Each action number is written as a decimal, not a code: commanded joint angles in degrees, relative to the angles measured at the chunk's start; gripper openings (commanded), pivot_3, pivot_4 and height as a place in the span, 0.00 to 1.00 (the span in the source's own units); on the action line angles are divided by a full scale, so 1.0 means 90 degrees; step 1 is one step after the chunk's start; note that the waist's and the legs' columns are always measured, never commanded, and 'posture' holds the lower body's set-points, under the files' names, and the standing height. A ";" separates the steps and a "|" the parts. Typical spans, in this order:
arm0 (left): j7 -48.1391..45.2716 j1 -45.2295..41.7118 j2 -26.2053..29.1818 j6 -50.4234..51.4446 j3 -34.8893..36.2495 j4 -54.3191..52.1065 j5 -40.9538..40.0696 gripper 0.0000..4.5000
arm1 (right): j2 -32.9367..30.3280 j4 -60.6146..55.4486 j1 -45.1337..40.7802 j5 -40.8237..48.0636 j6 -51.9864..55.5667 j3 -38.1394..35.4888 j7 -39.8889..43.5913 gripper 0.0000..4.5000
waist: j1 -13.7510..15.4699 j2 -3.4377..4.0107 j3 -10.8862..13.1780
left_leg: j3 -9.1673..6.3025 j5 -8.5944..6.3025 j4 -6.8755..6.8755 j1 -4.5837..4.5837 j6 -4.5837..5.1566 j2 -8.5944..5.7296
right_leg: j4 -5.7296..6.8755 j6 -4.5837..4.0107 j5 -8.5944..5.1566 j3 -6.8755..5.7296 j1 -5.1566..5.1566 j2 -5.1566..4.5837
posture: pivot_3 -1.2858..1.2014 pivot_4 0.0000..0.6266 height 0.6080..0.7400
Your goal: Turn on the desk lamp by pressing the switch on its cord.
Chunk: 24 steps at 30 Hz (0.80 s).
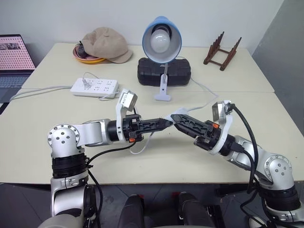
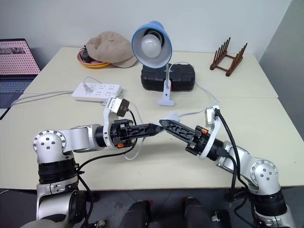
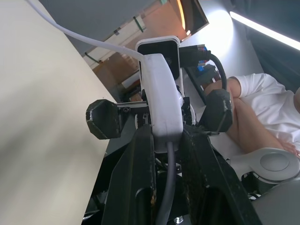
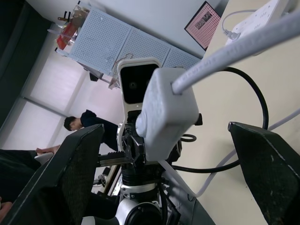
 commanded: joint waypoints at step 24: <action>0.0225 0.0486 0.0969 -0.1317 -0.1063 -0.0432 -0.1278 0.09 | -0.0068 -0.0322 -0.0124 0.0293 -0.0215 -0.0140 -0.0250 0.38 | -0.0002 0.0000 0.0000 | 0.0001 0.0000 -0.0003 0.0000 0.0000 0.0000 | -0.0003 -0.0019 -0.0011 0.0001 -0.0003 0.0000 | 0.52 0.24 1.00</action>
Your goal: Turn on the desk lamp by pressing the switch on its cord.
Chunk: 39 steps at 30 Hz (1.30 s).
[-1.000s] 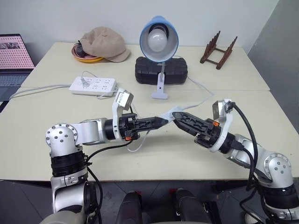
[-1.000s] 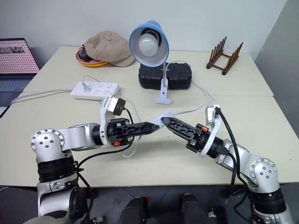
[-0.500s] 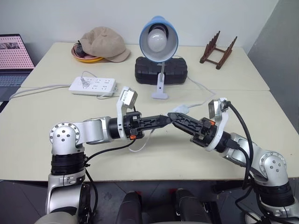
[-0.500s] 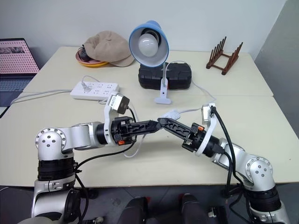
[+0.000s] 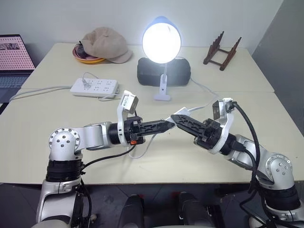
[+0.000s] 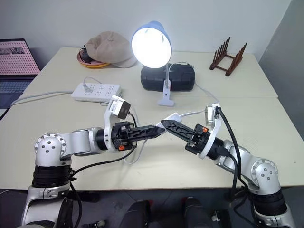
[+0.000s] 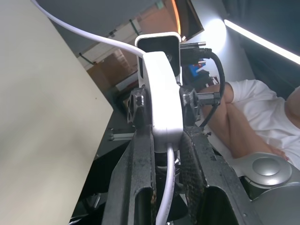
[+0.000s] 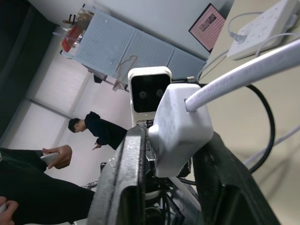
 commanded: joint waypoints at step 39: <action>-0.4799 -0.1702 0.1420 -0.6873 -0.4018 0.3064 0.9501 0.09 | -0.2928 -0.1470 0.0891 -0.7436 -0.1228 0.0092 0.3642 0.99 | 0.0064 -0.0003 -0.0006 | 0.0032 -0.0001 -0.0015 -0.0042 -0.0002 -0.0019 | -0.0057 -0.0004 -0.0001 0.0008 -0.0028 -0.0029 | 0.52 0.24 1.00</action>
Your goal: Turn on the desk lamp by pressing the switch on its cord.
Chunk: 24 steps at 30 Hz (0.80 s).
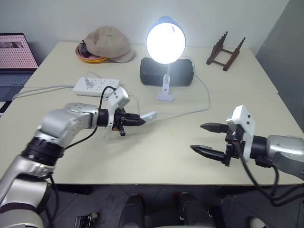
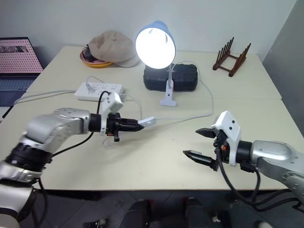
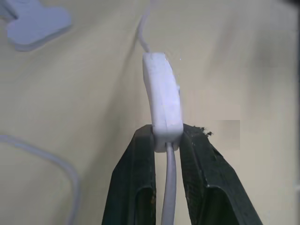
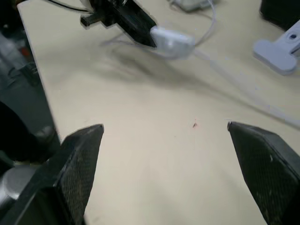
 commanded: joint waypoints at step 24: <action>-0.2250 0.2058 0.2378 0.1506 0.4175 -0.1807 -0.0265 1.00 | 0.0189 0.1431 -0.0182 -0.1526 -0.0666 -0.0308 0.2866 1.00 | -0.0171 -0.0002 0.0009 | -0.0012 0.0000 0.0007 0.0020 0.0001 0.0022 | 0.0055 0.0003 -0.0001 -0.0007 -0.0002 0.0018 | 0.52 0.24 1.00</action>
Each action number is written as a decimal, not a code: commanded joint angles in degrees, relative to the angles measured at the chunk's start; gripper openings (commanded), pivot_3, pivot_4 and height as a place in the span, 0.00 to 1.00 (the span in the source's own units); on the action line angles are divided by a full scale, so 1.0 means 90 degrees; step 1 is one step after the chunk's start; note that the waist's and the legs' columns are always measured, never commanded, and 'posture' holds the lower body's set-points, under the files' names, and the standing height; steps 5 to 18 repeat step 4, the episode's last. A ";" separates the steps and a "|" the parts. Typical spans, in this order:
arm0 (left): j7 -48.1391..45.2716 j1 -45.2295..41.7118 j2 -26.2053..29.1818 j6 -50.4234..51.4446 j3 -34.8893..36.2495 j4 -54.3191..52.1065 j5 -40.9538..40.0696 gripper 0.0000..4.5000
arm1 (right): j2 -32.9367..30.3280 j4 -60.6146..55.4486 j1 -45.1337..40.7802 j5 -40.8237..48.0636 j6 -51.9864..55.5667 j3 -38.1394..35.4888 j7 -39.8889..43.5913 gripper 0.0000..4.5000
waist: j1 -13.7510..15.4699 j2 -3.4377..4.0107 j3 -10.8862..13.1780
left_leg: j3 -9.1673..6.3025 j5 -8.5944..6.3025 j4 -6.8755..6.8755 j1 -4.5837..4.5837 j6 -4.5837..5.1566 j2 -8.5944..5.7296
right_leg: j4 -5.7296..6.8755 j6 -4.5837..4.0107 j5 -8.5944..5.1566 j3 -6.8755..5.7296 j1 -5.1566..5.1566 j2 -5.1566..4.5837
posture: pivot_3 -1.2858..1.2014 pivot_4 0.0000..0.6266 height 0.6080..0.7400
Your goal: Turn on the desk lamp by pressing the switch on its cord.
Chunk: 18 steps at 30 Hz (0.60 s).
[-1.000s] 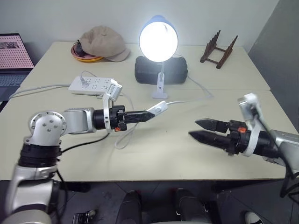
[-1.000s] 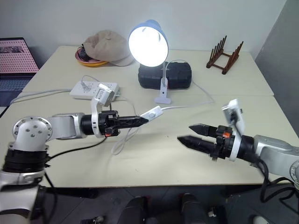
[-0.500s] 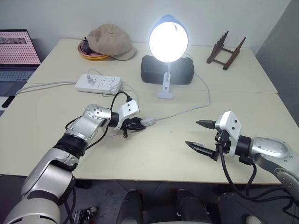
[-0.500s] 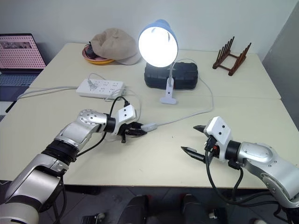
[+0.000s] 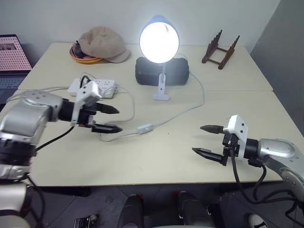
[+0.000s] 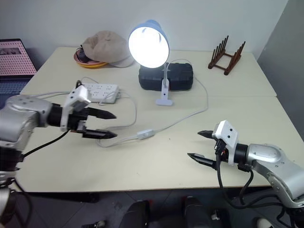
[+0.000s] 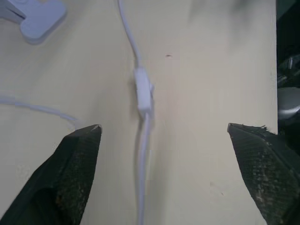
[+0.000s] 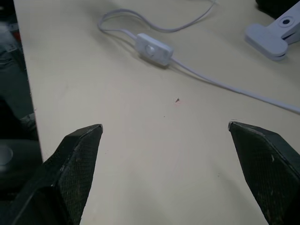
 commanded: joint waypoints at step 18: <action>0.0459 0.1371 0.0345 0.0273 0.1646 -0.0592 -0.0149 1.00 | -0.0048 0.0571 -0.0594 -0.0133 -0.0026 0.0004 0.0725 1.00 | -0.0006 0.0001 0.0000 | 0.0001 0.0000 0.0000 0.0010 0.0000 0.0002 | 0.0002 -0.0003 -0.0002 -0.0003 0.0001 -0.0001 | 0.52 0.24 1.00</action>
